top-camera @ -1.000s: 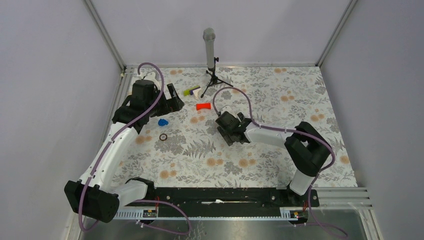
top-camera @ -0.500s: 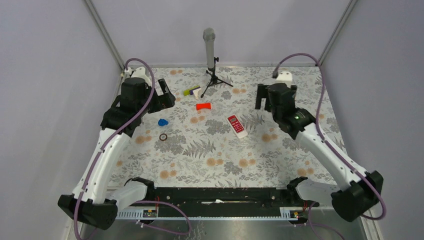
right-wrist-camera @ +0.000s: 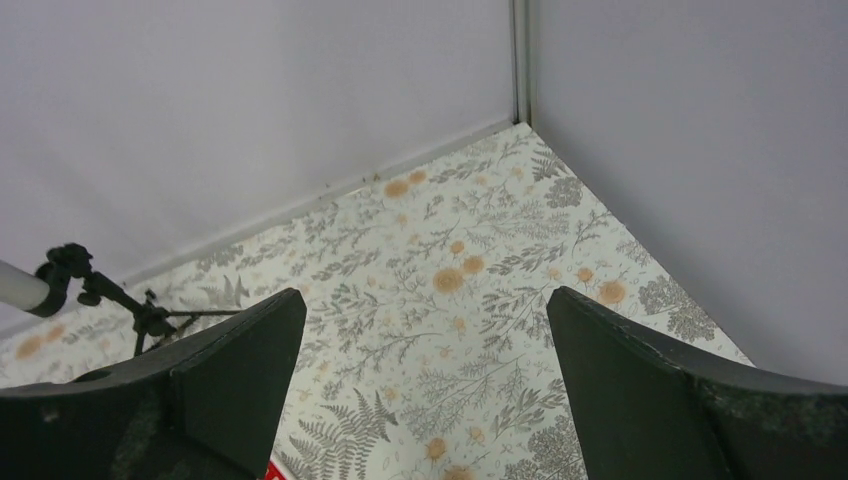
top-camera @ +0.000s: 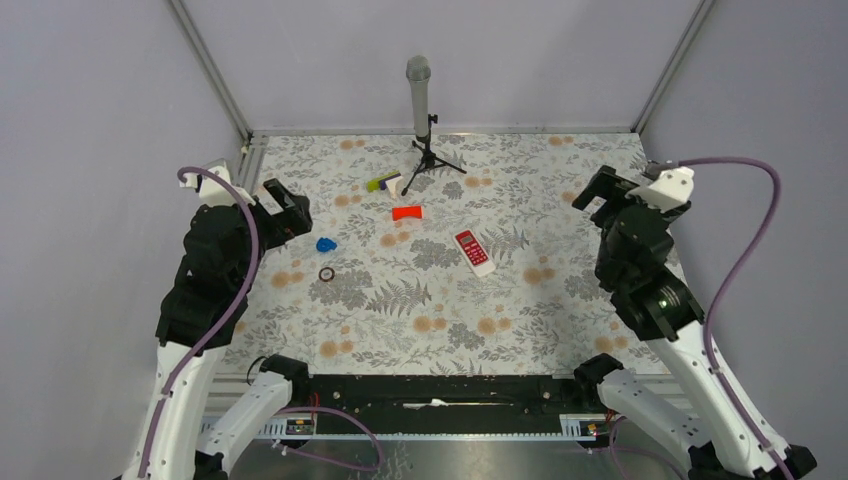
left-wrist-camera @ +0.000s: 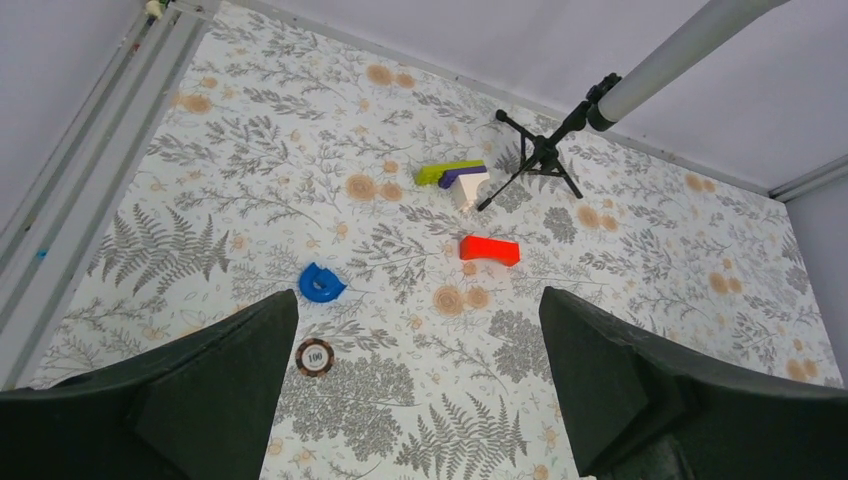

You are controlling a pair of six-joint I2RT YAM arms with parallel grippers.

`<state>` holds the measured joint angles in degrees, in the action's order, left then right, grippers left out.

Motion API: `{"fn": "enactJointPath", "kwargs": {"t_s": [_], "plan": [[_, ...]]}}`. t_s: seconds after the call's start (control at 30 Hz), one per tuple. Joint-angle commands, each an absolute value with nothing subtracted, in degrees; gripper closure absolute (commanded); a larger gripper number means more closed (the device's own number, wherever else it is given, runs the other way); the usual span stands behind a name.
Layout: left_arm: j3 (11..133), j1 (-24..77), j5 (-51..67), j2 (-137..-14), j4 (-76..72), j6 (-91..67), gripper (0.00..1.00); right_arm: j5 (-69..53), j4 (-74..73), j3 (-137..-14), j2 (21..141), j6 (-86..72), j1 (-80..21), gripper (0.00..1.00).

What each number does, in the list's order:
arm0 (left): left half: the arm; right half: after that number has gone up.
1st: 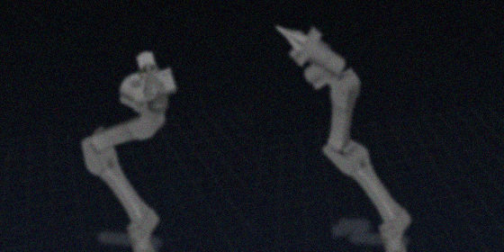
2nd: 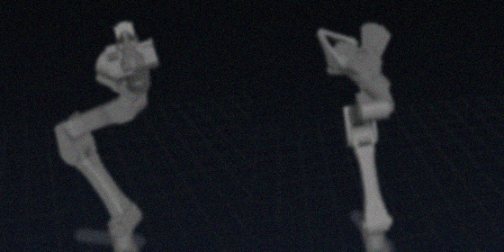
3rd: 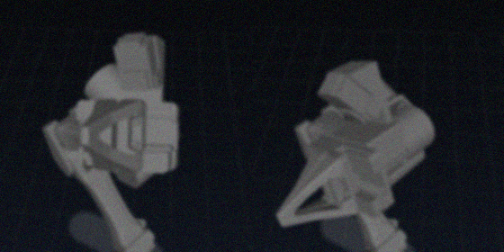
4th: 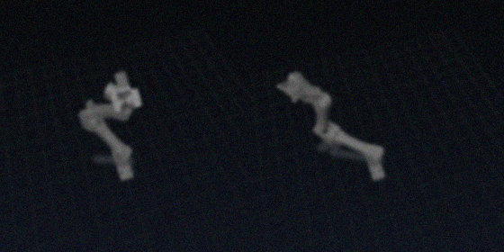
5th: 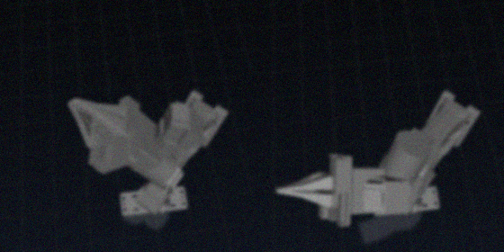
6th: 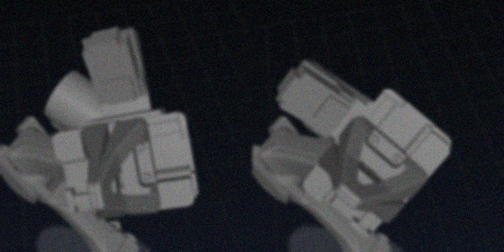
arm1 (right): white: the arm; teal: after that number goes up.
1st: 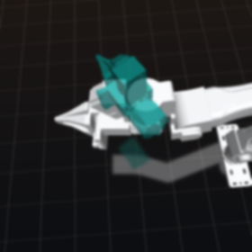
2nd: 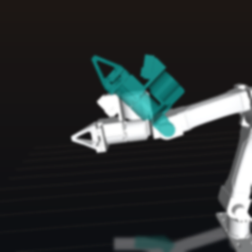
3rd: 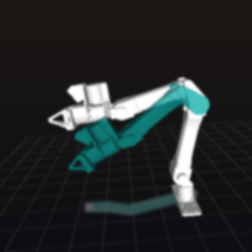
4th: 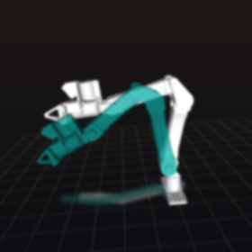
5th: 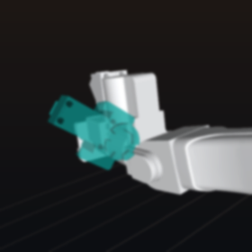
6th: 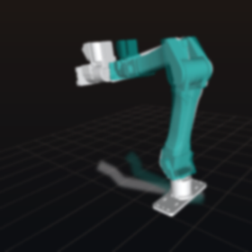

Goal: Load the batteries into the remote control

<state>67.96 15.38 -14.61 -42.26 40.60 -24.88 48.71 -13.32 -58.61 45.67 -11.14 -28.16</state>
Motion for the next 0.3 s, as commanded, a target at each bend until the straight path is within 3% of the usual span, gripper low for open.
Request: {"fn": "enactJointPath", "kwargs": {"t_s": [0.0, 0.27], "plan": [[65.84, 15.18, -18.03, -40.16, 37.95, -23.52, 0.01, 52.54, -6.69, -55.42, 41.60, -9.31, -28.04, 0.00], [64.40, 15.21, -19.46, -38.69, 37.41, -23.29, 0.01, 52.22, -7.16, -55.13, 41.81, -9.35, -28.04, 0.00]]}}
